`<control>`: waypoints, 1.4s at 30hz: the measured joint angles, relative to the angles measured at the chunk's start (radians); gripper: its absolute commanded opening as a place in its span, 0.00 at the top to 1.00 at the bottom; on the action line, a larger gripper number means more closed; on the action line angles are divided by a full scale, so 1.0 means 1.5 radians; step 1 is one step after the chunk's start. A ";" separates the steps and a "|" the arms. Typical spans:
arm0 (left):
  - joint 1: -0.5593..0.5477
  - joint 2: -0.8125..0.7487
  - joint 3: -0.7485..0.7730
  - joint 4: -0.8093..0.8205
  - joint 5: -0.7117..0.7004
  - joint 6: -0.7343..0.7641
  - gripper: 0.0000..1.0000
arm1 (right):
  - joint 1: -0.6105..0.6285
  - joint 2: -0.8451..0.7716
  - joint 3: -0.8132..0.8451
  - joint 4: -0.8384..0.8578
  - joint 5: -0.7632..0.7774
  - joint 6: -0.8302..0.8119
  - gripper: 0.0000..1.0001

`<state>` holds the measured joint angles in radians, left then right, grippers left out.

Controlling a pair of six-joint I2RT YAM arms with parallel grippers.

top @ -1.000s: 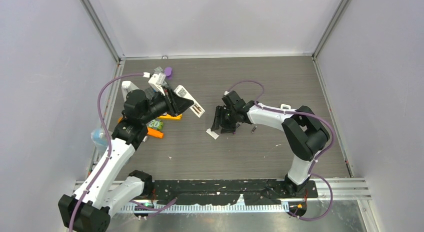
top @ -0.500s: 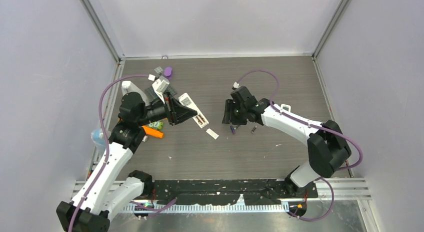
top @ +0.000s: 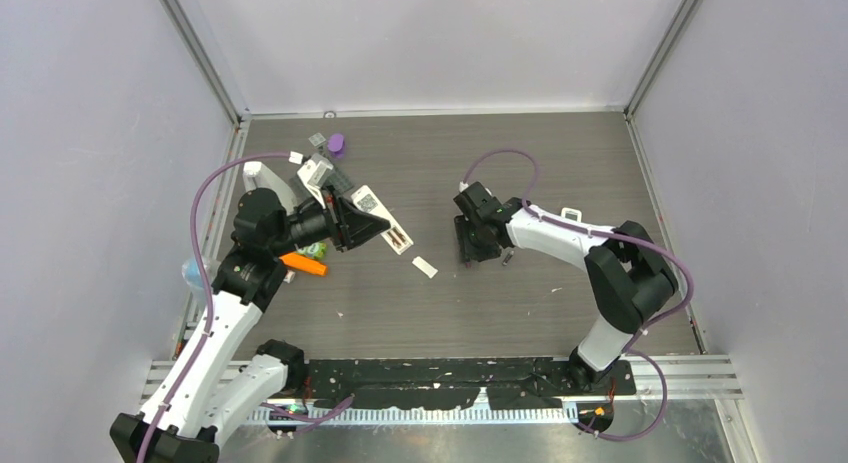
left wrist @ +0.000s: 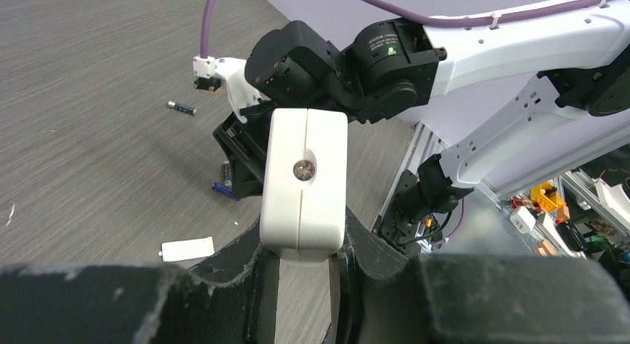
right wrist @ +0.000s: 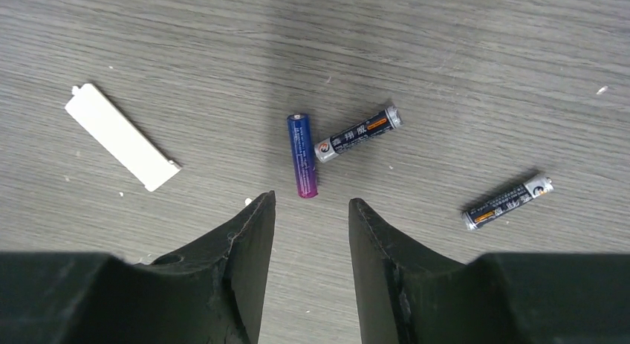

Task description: Load the batteries into the remote control

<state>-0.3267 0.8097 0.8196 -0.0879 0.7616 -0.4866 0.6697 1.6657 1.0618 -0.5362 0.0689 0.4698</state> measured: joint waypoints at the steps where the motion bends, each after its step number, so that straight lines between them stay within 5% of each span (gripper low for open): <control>1: 0.000 0.000 0.000 0.000 -0.002 -0.002 1.00 | 0.000 0.006 0.000 0.000 0.000 -0.006 0.53; 18: 0.000 0.013 0.000 0.001 -0.017 -0.007 1.00 | 0.002 0.083 0.036 0.019 -0.013 -0.068 0.64; 29: 0.000 0.014 0.000 0.001 -0.019 -0.009 1.00 | 0.004 0.099 0.053 0.026 -0.011 -0.070 0.92; 34: 0.000 0.014 0.000 0.001 -0.018 -0.020 1.00 | 0.007 0.098 0.053 0.025 -0.007 -0.068 0.95; 42: 0.000 0.011 0.000 0.023 0.012 -0.058 1.00 | 0.008 -0.038 0.046 0.009 -0.021 -0.049 0.95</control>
<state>-0.3267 0.8261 0.8196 -0.0528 0.7792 -0.5735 0.6815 1.6093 1.1313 -0.5232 0.0376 0.3958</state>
